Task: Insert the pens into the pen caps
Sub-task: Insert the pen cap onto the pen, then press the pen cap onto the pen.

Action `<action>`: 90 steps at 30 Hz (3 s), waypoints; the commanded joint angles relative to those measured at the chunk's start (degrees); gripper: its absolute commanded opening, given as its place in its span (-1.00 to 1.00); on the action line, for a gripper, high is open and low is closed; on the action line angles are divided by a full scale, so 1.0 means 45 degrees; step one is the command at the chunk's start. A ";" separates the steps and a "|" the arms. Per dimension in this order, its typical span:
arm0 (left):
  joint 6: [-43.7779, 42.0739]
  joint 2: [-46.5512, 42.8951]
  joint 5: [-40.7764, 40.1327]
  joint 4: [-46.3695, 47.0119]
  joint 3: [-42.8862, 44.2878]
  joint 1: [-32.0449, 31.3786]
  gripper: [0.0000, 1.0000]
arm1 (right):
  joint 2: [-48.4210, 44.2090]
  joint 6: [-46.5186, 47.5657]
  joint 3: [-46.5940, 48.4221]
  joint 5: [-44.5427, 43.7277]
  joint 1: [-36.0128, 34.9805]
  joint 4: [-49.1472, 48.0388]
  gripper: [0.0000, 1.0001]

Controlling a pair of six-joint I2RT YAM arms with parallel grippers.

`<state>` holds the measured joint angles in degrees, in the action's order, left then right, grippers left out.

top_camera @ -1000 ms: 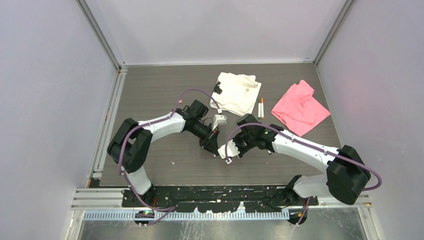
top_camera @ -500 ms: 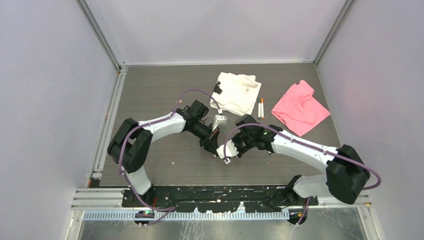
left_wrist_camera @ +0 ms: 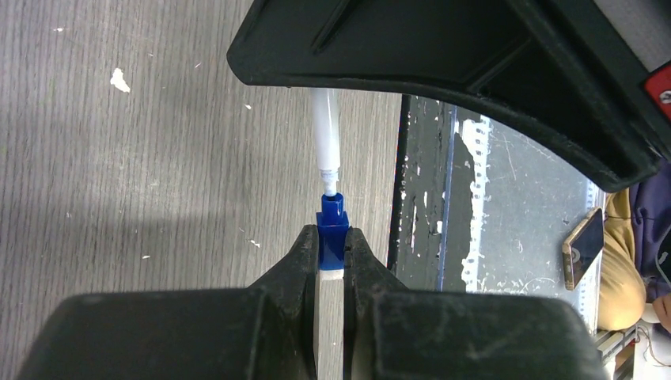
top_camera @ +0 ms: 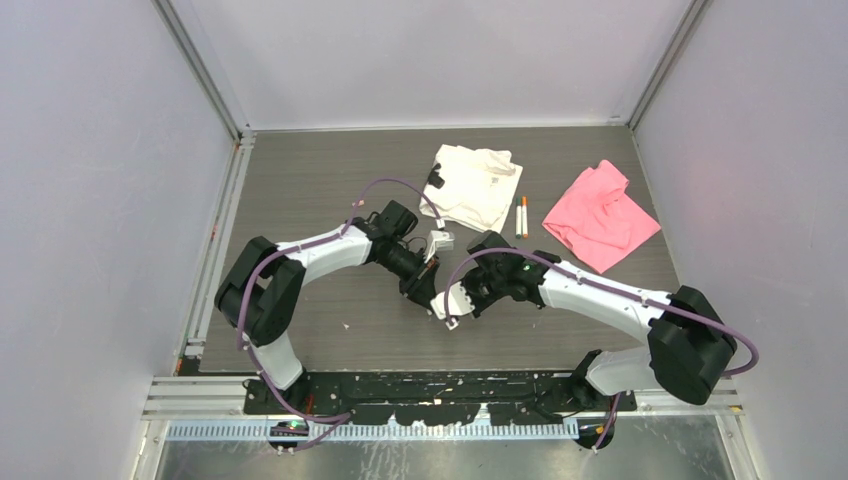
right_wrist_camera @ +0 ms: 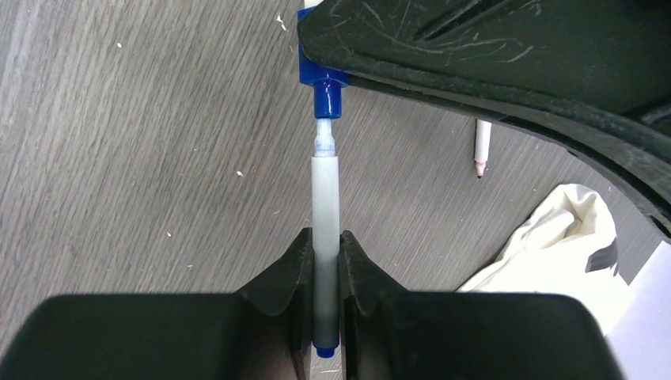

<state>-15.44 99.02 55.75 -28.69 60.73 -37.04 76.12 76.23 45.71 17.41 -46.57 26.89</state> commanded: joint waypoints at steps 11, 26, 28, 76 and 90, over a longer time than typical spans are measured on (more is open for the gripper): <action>-0.0554 0.0360 0.0590 -0.0856 0.0651 -0.0224 -0.99 | 0.0047 -0.0542 0.0121 0.0480 -0.0352 -0.0465 -0.98; 0.0352 -0.0508 0.0872 0.0489 0.0438 -0.0227 -0.99 | 0.0605 -0.1527 0.0566 0.2093 -0.0805 -0.0100 -0.98; 0.0482 -0.0492 0.0859 0.0554 0.0500 -0.0227 -0.98 | 0.0559 -0.1911 0.0700 0.2360 -0.0744 -0.0103 -0.98; 1.0058 -1.1051 -0.5499 1.8212 -0.7958 0.1263 1.00 | -0.1284 -1.0975 0.2147 0.9392 0.4357 -0.0761 -0.98; 1.3770 -0.6968 -0.7727 2.4576 -0.7966 0.0947 0.67 | -0.1381 -1.8534 0.1424 1.0687 0.5225 -0.6263 -0.98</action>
<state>43.03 64.12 23.59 70.94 22.13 -31.79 71.11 0.99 52.40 62.85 -23.11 6.37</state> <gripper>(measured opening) 0.855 0.180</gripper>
